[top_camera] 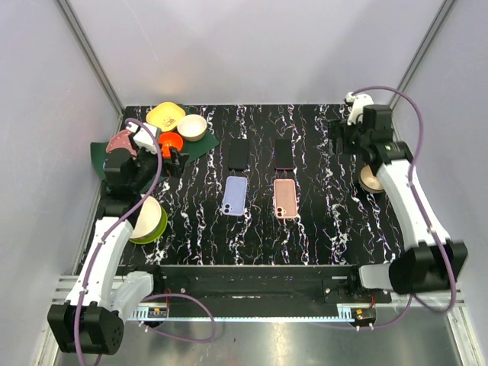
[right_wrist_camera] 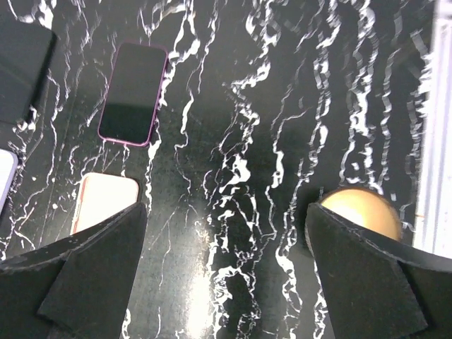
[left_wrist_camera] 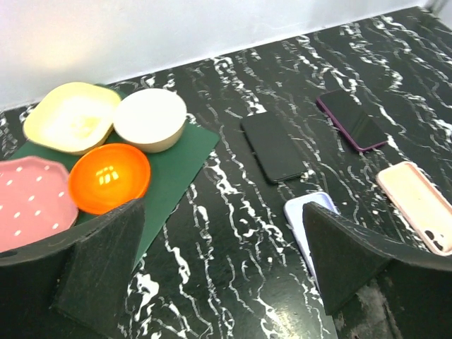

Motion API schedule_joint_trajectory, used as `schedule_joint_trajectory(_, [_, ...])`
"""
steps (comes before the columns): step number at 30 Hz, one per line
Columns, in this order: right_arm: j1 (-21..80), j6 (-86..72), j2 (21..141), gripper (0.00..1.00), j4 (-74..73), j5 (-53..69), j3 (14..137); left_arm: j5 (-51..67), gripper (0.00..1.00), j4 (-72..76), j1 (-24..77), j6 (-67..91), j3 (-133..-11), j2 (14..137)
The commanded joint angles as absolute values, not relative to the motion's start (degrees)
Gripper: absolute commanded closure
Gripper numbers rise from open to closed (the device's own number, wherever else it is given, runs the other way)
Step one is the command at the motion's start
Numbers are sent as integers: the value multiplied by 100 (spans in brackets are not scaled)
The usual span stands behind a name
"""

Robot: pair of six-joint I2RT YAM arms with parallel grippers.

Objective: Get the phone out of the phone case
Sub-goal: Reset both arms

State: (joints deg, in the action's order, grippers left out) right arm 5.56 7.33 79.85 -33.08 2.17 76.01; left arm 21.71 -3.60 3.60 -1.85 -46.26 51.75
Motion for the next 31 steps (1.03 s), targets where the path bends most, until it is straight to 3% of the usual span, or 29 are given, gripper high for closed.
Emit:
schedule_joint_trajectory(1, [413, 923, 6787, 0, -2821, -88, 7086, 2258, 1, -440, -148, -273, -4711, 5010])
schedule_joint_trajectory(11, [149, 764, 4598, 0, -2769, -658, 6566, 2496, 1, -843, -1054, -474, -4641, 4509])
schedule_joint_trajectory(31, [150, 475, 4025, 0, -2171, -1283, 5915, 2716, 1, -615, -1178, -431, -4289, 4113])
